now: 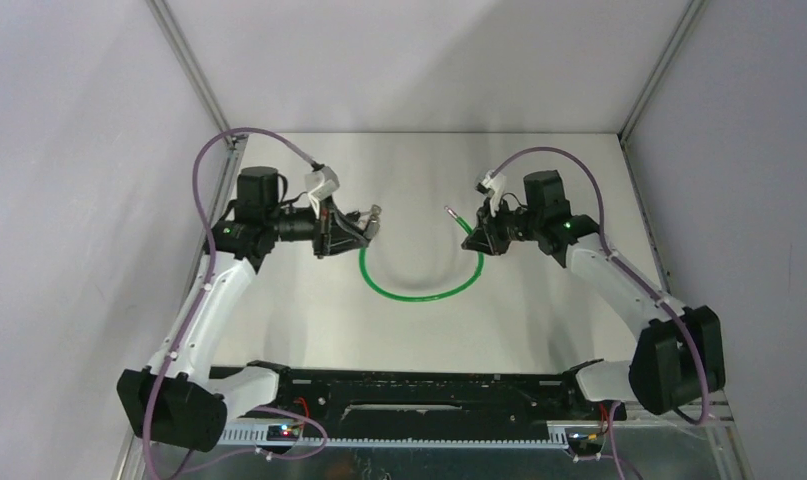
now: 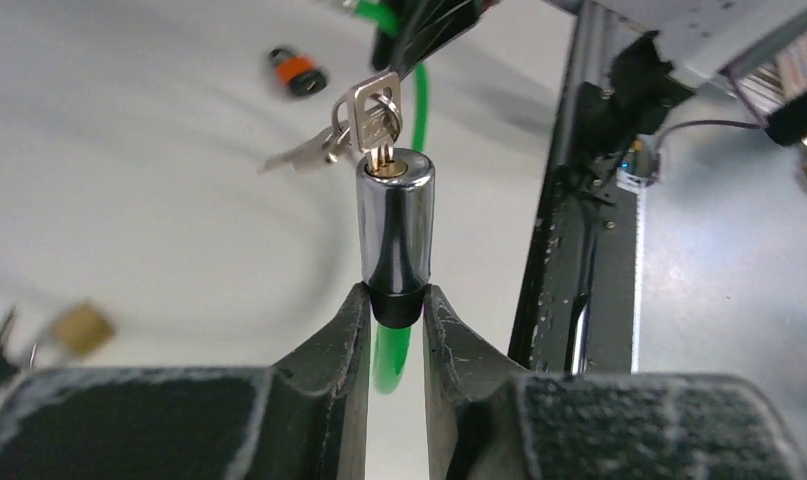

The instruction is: Unlock with the key

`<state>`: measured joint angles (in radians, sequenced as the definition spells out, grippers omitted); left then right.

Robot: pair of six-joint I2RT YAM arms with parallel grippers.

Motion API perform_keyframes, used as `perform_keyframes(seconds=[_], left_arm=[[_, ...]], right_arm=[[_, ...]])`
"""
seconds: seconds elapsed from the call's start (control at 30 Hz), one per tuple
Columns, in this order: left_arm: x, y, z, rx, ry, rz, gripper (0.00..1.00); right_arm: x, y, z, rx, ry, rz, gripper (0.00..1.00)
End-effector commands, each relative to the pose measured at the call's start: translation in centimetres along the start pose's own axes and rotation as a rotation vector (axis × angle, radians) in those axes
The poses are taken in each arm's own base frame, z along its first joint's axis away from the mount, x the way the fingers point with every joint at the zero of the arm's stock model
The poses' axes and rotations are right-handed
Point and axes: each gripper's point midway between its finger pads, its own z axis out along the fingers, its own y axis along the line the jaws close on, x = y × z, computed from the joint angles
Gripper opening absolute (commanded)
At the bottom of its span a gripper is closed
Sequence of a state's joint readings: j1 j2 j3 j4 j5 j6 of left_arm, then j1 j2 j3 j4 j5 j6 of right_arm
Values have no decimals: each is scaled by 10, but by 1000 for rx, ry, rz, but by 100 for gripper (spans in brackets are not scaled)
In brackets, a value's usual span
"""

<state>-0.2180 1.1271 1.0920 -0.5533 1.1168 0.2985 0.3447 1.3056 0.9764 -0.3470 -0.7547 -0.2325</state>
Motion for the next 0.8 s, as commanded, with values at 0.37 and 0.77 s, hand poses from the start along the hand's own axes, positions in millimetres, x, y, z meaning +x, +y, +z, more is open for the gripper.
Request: perform_keyframes(seconds=[0.37,0.77], left_arm=[[136,107,-124,-664,164,-693,0],[161,116,-147,-718,206,-710,0]], right_arm=[[16,-34,99,-38,147,283,18],[41,-47,146,-73,246,387,22]])
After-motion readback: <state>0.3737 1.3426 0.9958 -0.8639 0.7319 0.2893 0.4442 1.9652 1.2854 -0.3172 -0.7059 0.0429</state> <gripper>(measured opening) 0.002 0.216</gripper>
